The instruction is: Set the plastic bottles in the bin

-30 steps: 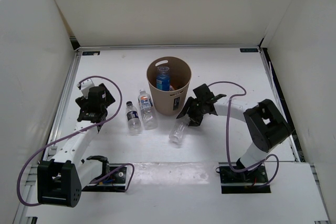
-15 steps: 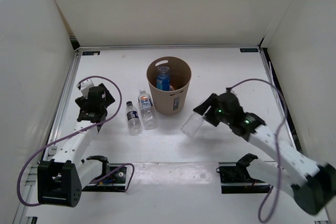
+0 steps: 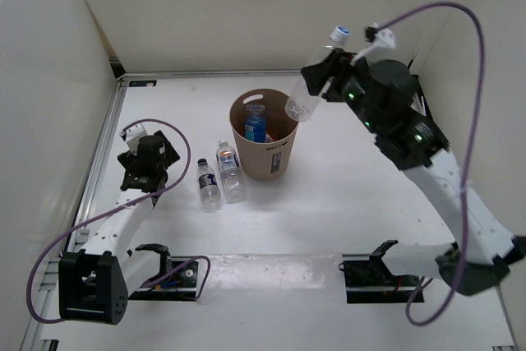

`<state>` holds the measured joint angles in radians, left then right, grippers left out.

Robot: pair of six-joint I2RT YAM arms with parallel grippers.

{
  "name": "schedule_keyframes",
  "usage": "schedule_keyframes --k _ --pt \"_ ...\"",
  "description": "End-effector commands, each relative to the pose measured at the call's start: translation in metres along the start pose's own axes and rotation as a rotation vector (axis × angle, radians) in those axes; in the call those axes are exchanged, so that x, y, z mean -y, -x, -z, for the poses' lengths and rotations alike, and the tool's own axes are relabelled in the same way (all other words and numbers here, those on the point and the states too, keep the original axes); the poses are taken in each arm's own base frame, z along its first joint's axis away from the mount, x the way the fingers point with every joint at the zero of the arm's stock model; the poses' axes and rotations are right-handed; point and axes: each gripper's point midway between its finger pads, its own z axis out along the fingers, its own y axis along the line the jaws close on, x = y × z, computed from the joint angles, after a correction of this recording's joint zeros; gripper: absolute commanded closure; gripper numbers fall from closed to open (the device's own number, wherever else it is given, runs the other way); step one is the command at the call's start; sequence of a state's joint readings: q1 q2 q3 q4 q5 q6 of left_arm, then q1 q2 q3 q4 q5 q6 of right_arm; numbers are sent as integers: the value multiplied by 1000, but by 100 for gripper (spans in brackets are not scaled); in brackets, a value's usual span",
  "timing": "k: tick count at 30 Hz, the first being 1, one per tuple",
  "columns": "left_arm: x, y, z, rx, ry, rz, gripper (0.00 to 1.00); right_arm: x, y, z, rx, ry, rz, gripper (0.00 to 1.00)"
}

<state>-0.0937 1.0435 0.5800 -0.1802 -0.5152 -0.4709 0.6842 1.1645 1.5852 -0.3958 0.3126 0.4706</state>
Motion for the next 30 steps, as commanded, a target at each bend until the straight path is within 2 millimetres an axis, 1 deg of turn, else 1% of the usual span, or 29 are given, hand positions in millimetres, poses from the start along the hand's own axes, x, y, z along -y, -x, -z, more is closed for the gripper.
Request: schedule_keyframes --k 1,3,4,5,6,7,8,9,10,11,12,13,14,18,19,20,21,23,24,25,26,27,28,29,30 --pt "-1 2 1 7 -5 7 0 17 -31 -40 -117 -51 155 79" --pt "0 3 1 9 -7 6 0 13 -41 -57 -146 -38 156 79" --pt "0 3 1 9 -9 6 0 14 -41 -62 -144 -47 160 79" --pt "0 3 1 8 -9 6 0 13 -55 -74 -175 -59 197 79" --pt "0 2 1 4 -8 2 0 12 -53 -77 -170 -63 209 79" --pt "0 3 1 8 -8 3 0 9 -55 -80 -172 -64 226 79" --pt "1 3 0 7 -11 6 0 12 -66 -89 -186 -92 261 79" --pt "1 3 0 7 -13 2 0 11 -68 -91 -187 -89 269 79" --pt "1 2 0 4 -13 2 0 10 -75 -95 -204 -87 276 79" --pt "2 3 0 6 -14 3 0 11 -76 -97 -203 -85 274 79" --pt "2 3 0 7 -13 2 0 13 -83 -100 -217 -89 276 74" --pt "1 2 0 6 -13 2 0 15 -87 -101 -218 -98 275 71" --pt "1 2 0 5 -12 1 0 18 -91 -104 -221 -107 277 63" --pt "2 2 0 5 -15 -2 0 27 -100 -108 -239 -150 305 46" --pt "2 2 0 6 -16 -1 0 28 -93 -108 -221 -173 305 32" --pt "1 3 0 8 -12 2 0 28 -94 -106 -228 -179 309 14" --pt "1 3 0 8 -12 0 0 26 -83 -106 -202 -187 301 10" --pt "-8 4 2 19 30 15 0 32 -73 -100 -181 -231 290 10" --pt "-11 0 3 14 38 20 0 31 -73 -94 -191 -240 298 10" --pt "-12 3 6 29 34 36 0 33 -56 -80 -145 -272 299 10" --pt "-12 3 7 32 27 37 0 33 -53 -71 -122 -306 312 10" --pt "-13 4 8 49 23 48 0 31 -59 -64 -125 -307 328 10" --pt "-14 4 11 58 19 54 0 36 -44 -42 -78 -330 333 10" --pt "-18 4 11 67 34 67 0 30 -48 -32 -79 -311 337 10" --pt "-19 4 13 72 35 75 0 33 -64 -27 -110 -303 359 10"
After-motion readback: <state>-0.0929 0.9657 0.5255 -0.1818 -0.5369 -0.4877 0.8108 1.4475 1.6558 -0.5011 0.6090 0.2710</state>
